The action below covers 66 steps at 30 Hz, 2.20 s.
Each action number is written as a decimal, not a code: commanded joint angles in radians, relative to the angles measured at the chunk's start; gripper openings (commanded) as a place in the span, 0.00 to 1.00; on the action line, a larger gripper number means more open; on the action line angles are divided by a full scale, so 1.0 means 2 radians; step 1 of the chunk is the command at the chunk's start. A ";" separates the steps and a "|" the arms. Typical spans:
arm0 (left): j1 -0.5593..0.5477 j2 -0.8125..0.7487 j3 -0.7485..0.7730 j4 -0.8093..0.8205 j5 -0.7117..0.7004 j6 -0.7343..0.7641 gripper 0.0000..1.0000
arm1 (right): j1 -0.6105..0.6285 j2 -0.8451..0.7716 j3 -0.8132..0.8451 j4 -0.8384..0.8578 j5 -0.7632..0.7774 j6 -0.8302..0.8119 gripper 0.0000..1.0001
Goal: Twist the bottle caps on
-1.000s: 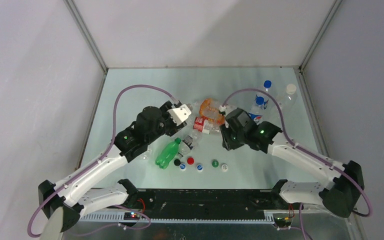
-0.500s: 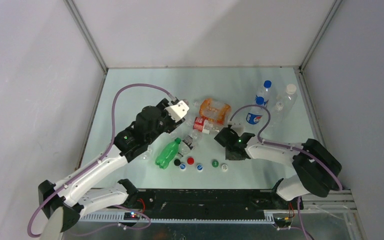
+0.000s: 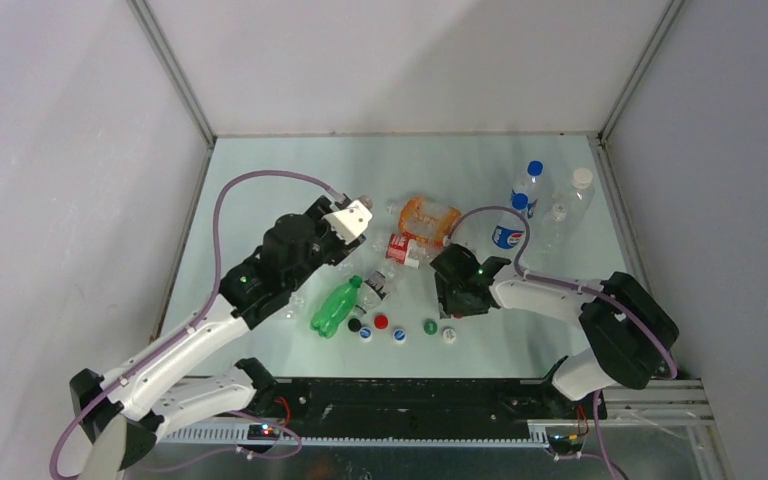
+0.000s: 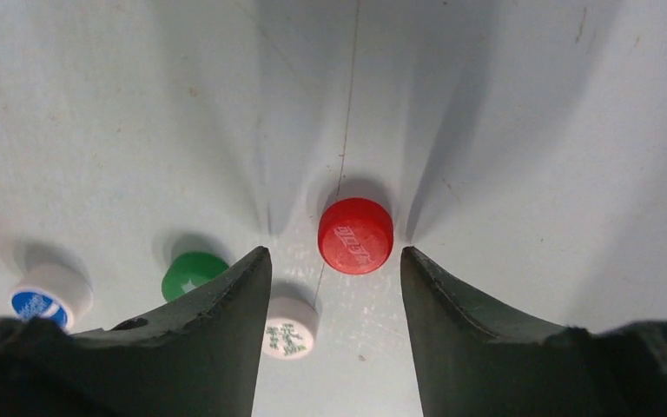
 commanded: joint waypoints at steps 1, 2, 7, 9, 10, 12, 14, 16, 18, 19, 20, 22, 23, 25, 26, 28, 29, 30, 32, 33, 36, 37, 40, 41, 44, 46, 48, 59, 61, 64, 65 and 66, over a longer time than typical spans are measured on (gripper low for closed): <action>0.001 -0.014 -0.002 0.007 -0.008 -0.004 0.34 | -0.021 -0.022 0.047 -0.043 -0.070 -0.142 0.58; 0.000 -0.015 -0.003 0.007 -0.006 -0.003 0.34 | -0.023 -0.025 0.051 -0.056 -0.080 -0.162 0.58; 0.000 -0.026 -0.007 0.006 0.003 0.003 0.34 | -0.039 -0.014 0.093 -0.099 -0.083 -0.285 0.57; 0.001 -0.028 -0.007 0.003 0.007 0.005 0.35 | -0.040 -0.003 0.099 -0.102 -0.091 -0.315 0.56; 0.001 -0.030 -0.006 0.003 0.010 0.007 0.35 | -0.041 0.001 0.099 -0.100 -0.105 -0.324 0.56; 0.000 -0.031 -0.006 0.000 0.012 0.008 0.35 | -0.041 0.015 0.100 -0.098 -0.115 -0.345 0.55; 0.000 -0.033 -0.006 -0.002 0.012 0.009 0.35 | -0.040 0.030 0.100 -0.095 -0.115 -0.361 0.55; 0.001 -0.036 -0.006 -0.005 0.011 0.011 0.35 | -0.040 0.042 0.100 -0.089 -0.112 -0.372 0.55; 0.000 -0.040 -0.006 -0.007 0.011 0.012 0.35 | -0.040 0.052 0.100 -0.083 -0.112 -0.377 0.55; 0.000 -0.040 -0.005 -0.009 0.011 0.013 0.35 | -0.040 0.057 0.100 -0.079 -0.113 -0.378 0.55; 0.000 -0.040 -0.005 -0.010 0.010 0.013 0.35 | -0.040 0.062 0.100 -0.077 -0.114 -0.380 0.55; 0.000 -0.040 -0.005 -0.013 0.009 0.015 0.35 | -0.039 0.069 0.100 -0.073 -0.112 -0.380 0.54; 0.000 -0.039 -0.005 -0.013 0.010 0.016 0.35 | -0.039 0.071 0.100 -0.070 -0.111 -0.380 0.53; 0.001 -0.039 -0.005 -0.014 0.010 0.016 0.35 | -0.039 0.078 0.100 -0.069 -0.104 -0.381 0.52; 0.001 -0.039 -0.005 -0.015 0.010 0.017 0.35 | -0.039 0.083 0.100 -0.068 -0.103 -0.382 0.51; 0.000 -0.038 -0.005 -0.014 0.011 0.017 0.35 | -0.039 0.087 0.100 -0.065 -0.100 -0.383 0.48; 0.001 -0.038 -0.006 -0.013 0.010 0.018 0.35 | -0.038 0.089 0.100 -0.063 -0.100 -0.383 0.47; 0.001 -0.037 -0.006 -0.014 0.010 0.019 0.35 | -0.037 0.092 0.100 -0.061 -0.100 -0.384 0.46; 0.000 -0.035 -0.005 -0.014 0.011 0.019 0.35 | -0.037 0.095 0.100 -0.059 -0.100 -0.384 0.42; 0.000 -0.035 -0.005 -0.014 0.011 0.018 0.35 | -0.037 0.095 0.100 -0.059 -0.100 -0.385 0.38; 0.001 -0.031 -0.002 -0.018 0.020 0.017 0.35 | -0.038 0.092 0.100 -0.061 -0.111 -0.385 0.26; 0.001 -0.029 -0.002 -0.023 0.023 0.018 0.35 | -0.039 0.083 0.100 -0.064 -0.113 -0.386 0.20; 0.002 -0.024 0.006 -0.038 0.052 0.024 0.34 | -0.042 0.050 0.100 -0.072 -0.132 -0.387 0.08; 0.003 -0.020 0.009 -0.047 0.070 0.025 0.34 | -0.042 0.037 0.102 -0.074 -0.136 -0.387 0.07; 0.007 -0.008 0.024 -0.073 0.109 0.031 0.34 | -0.046 -0.007 0.122 -0.092 -0.159 -0.392 0.03; 0.008 0.002 0.036 -0.086 0.141 0.037 0.34 | -0.049 -0.035 0.144 -0.105 -0.178 -0.397 0.00; 0.009 0.012 0.049 -0.100 0.170 0.044 0.33 | -0.054 -0.062 0.168 -0.112 -0.201 -0.406 0.00; 0.008 0.055 0.127 -0.172 0.291 0.069 0.33 | -0.071 -0.196 0.246 -0.082 -0.367 -0.528 0.00; 0.006 0.060 0.136 -0.180 0.307 0.070 0.33 | -0.072 -0.218 0.246 -0.062 -0.392 -0.543 0.00; -0.002 0.066 0.152 -0.194 0.321 0.072 0.33 | -0.073 -0.241 0.246 -0.032 -0.427 -0.570 0.00; -0.004 0.071 0.156 -0.204 0.324 0.074 0.33 | -0.073 -0.249 0.246 -0.026 -0.431 -0.577 0.00; -0.007 0.073 0.165 -0.209 0.330 0.075 0.33 | -0.073 -0.252 0.246 -0.017 -0.442 -0.581 0.00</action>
